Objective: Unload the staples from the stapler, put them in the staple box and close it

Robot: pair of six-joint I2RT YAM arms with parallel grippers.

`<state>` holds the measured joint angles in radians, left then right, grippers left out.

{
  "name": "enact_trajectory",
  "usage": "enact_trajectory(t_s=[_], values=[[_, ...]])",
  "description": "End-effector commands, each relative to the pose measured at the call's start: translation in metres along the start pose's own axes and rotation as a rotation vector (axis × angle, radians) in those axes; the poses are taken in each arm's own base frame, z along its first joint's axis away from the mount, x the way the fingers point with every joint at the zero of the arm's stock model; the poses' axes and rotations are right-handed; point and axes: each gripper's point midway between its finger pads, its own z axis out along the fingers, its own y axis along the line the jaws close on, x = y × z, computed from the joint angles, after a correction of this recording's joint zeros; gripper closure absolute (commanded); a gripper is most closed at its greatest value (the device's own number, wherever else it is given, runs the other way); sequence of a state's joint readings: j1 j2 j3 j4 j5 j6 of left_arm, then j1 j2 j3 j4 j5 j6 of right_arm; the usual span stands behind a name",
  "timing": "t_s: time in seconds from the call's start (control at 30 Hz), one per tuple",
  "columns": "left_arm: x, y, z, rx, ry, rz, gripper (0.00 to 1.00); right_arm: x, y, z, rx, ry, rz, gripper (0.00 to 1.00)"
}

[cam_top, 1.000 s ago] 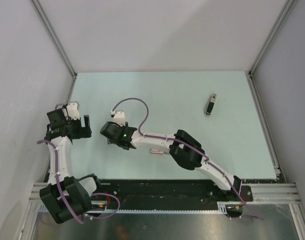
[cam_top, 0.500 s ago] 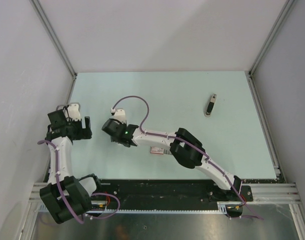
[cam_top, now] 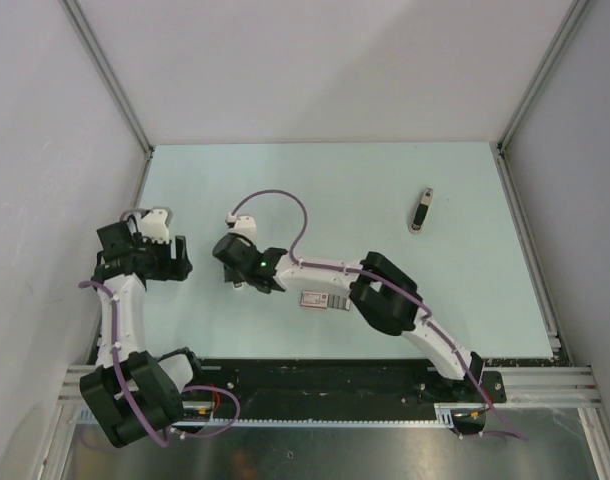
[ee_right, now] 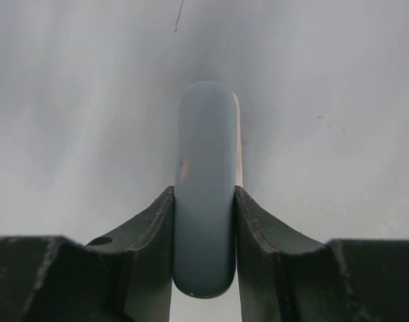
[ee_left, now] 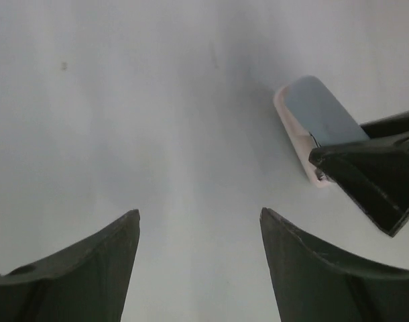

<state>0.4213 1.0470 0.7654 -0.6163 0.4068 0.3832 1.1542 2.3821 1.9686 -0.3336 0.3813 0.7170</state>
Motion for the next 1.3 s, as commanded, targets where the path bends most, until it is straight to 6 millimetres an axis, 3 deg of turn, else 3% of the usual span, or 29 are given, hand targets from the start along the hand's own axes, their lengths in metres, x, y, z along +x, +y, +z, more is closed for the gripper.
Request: enact_trajectory(t_s=[0.0, 0.17, 0.37, 0.87, 1.27], values=[[-0.012, -0.04, -0.003, 0.239, -0.123, 0.167, 0.24, -0.102, 0.045, -0.07, -0.295, -0.219, 0.262, 1.0], [-0.005, -0.076, 0.0, 0.367, -0.147, 0.308, 0.21, -0.121, 0.048, -0.092, -0.396, -0.271, 0.377, 1.0], [0.012, -0.103, 0.009, 0.471, -0.106, 0.406, 0.18, -0.117, 0.051, -0.096, -0.452, -0.263, 0.448, 1.0], [0.014, -0.049, 0.025, 0.314, -0.083, 0.573, 0.17, -0.098, 0.042, -0.108, -0.476, -0.199, 0.456, 1.0], [0.02, -0.062, 0.024, 0.382, -0.131, 0.592, 0.15, -0.101, 0.054, -0.122, -0.546, -0.179, 0.486, 1.0]])
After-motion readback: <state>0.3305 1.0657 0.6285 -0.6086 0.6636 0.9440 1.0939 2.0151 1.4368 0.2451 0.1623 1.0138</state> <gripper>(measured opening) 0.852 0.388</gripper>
